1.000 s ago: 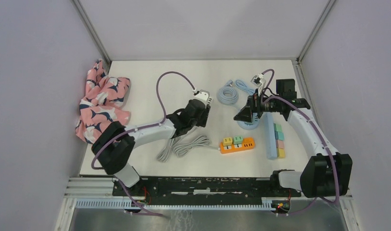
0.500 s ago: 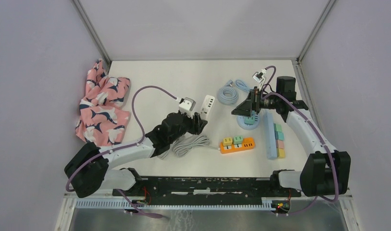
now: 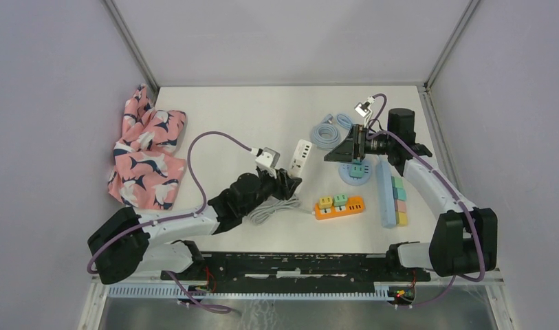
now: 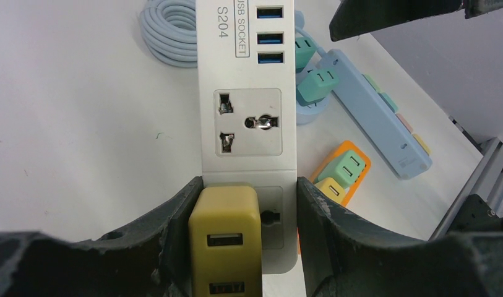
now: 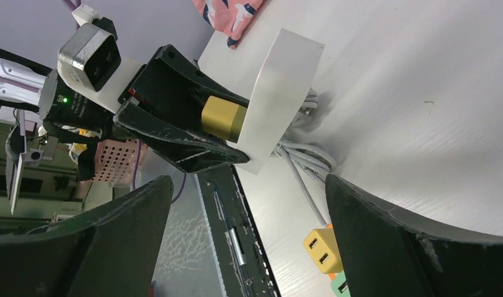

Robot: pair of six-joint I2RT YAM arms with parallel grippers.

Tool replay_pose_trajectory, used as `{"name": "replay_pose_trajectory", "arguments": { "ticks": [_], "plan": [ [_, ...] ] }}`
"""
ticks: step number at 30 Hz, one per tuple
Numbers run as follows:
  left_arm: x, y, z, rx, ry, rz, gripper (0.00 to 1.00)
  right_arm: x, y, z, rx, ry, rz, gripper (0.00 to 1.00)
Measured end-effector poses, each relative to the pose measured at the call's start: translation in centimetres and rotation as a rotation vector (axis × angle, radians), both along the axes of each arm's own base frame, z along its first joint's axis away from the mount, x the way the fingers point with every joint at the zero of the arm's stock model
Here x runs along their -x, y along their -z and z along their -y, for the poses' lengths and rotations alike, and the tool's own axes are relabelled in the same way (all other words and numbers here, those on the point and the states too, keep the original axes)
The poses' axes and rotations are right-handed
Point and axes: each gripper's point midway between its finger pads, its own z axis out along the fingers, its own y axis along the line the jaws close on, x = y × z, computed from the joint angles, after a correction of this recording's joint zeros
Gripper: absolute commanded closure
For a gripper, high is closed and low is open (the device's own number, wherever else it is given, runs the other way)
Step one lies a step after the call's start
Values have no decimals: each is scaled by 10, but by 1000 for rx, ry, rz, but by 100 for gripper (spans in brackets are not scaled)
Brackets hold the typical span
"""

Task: Pull the plug off the socket
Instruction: Remove the plug from the socket.

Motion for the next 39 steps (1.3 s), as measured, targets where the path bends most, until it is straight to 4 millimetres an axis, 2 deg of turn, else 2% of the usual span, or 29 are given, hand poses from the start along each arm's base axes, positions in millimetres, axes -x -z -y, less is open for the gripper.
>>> {"name": "replay_pose_trajectory", "arguments": {
  "ticks": [11, 18, 24, 30, 32, 39],
  "plan": [
    [6, 4, 0, 24, -52, -1, 97, -5, 2, -3, 4, 45, -64, 1],
    [7, 15, 7, 2, -77, -24, 97, -13, 16, -5, 23, 119, -133, 1],
    [5, 19, 19, -16, -83, -33, 97, -11, 34, -15, 63, 158, -166, 1],
    [5, 15, 44, -29, -78, -39, 97, -9, 48, -28, 122, 184, -147, 3],
    [6, 14, 51, -32, -76, -40, 97, -11, 55, -28, 139, 205, -145, 10],
    [6, 14, 69, -44, -67, -43, 97, -14, 69, -29, 175, 256, -154, 78]
  ]
}}
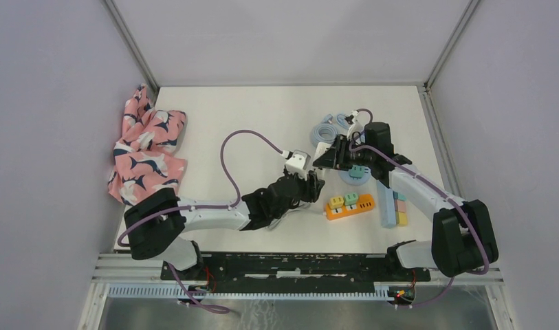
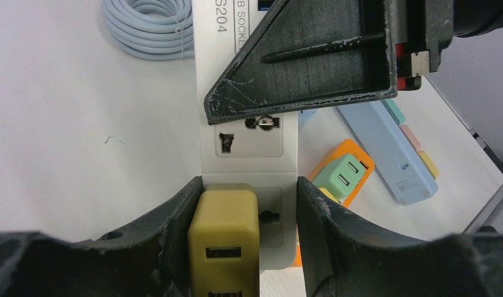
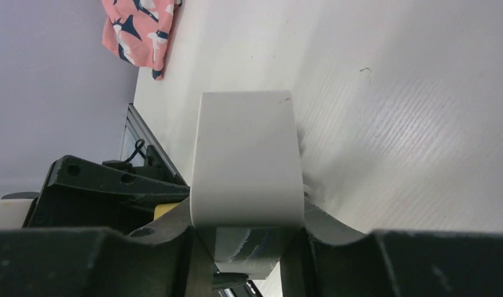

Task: Pull the plug off the socket
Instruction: Remove the plug from the socket.

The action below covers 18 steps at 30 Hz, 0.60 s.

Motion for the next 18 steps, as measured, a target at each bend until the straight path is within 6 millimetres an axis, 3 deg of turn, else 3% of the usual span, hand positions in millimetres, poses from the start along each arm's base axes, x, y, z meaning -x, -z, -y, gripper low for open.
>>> {"name": "replay_pose_trajectory", "arguments": {
  "ticks": [2, 5, 7, 10, 18],
  "plan": [
    [-2, 3, 1, -11, -8, -3, 85, -1, -1, -1, -3, 2, 3, 91],
    [-3, 5, 2, -28, -11, -10, 39, -1, 1, -1, -2, 4, -1, 96],
    [-3, 6, 2, -35, -11, -14, 23, -1, 0, -1, -4, 1, -2, 97],
    [-1, -1, 1, -18, -7, -17, 15, 0, 0, -2, -10, -1, -10, 99],
    [12, -60, -21, 115, 1, -2, 18, 2, 1, -4, -20, -4, -31, 100]
  ]
}}
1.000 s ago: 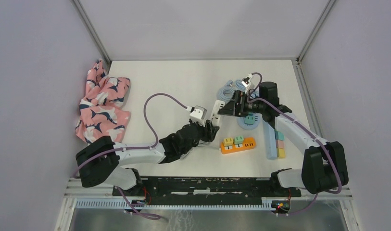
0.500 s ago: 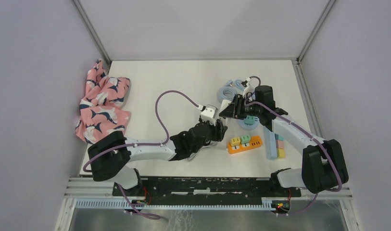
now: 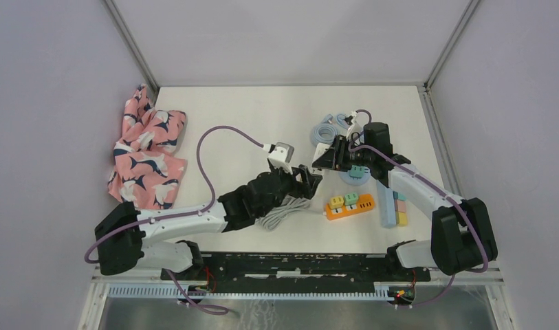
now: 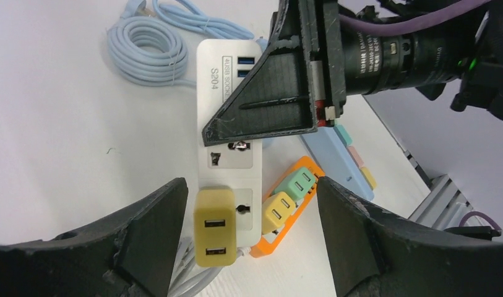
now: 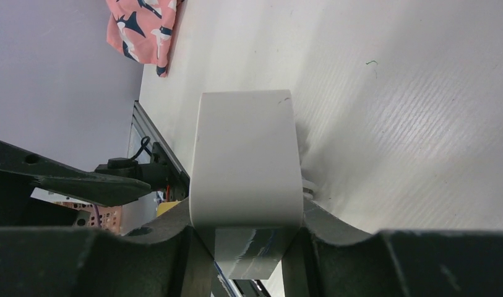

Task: Pull the plug off the socket
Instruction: Remove the plug from the socket.

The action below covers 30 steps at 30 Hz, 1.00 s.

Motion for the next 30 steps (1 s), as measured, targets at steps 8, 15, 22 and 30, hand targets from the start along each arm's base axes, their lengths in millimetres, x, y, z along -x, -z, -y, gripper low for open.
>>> {"name": "replay_pose_trajectory", "arguments": {
  "ticks": [8, 15, 22, 30],
  "plan": [
    [7, 24, -16, -139, -13, -101, 19, 3, 1, -1, -7, -18, -7, 100],
    [13, 27, -18, -194, 11, -135, 18, 4, 5, -2, -3, -26, -23, 100],
    [16, 36, -18, -231, 33, -162, 18, 7, 7, -2, -1, -49, -17, 100],
    [19, 47, -17, -264, 47, -185, 20, 8, 15, -2, 10, -61, -43, 100]
  ]
}}
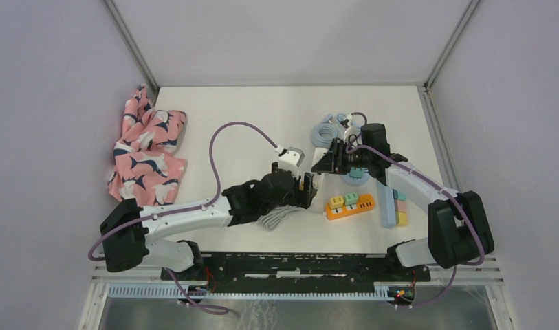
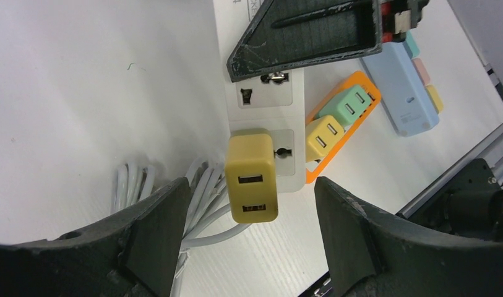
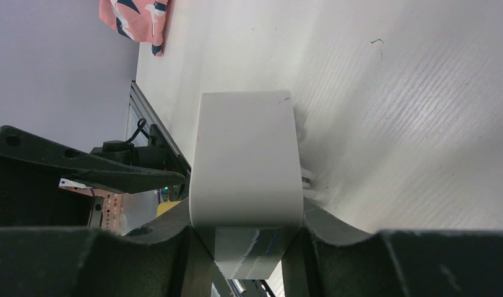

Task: Pull the plug off the socket
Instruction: Remove the plug from the socket.

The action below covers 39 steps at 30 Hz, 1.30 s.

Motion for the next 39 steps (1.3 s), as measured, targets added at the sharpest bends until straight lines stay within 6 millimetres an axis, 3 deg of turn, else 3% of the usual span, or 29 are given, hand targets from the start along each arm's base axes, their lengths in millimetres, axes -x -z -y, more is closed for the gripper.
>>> {"name": "replay_pose_trajectory", "arguments": {
  "ticks": [5, 18, 28, 39],
  "plan": [
    [-2, 11, -3, -30, -11, -21, 23, 0, 0, 0, 2, -2, 3, 100],
    [-3, 10, -3, 2, -15, -54, 25, 1, 1, 0, 4, -2, -1, 100],
    [0, -2, -2, 41, 0, -54, 26, 1, 1, 0, 4, -3, -3, 100],
    [-1, 2, -2, 30, -3, -60, 27, 1, 2, 0, 4, -2, -5, 100]
  ]
}}
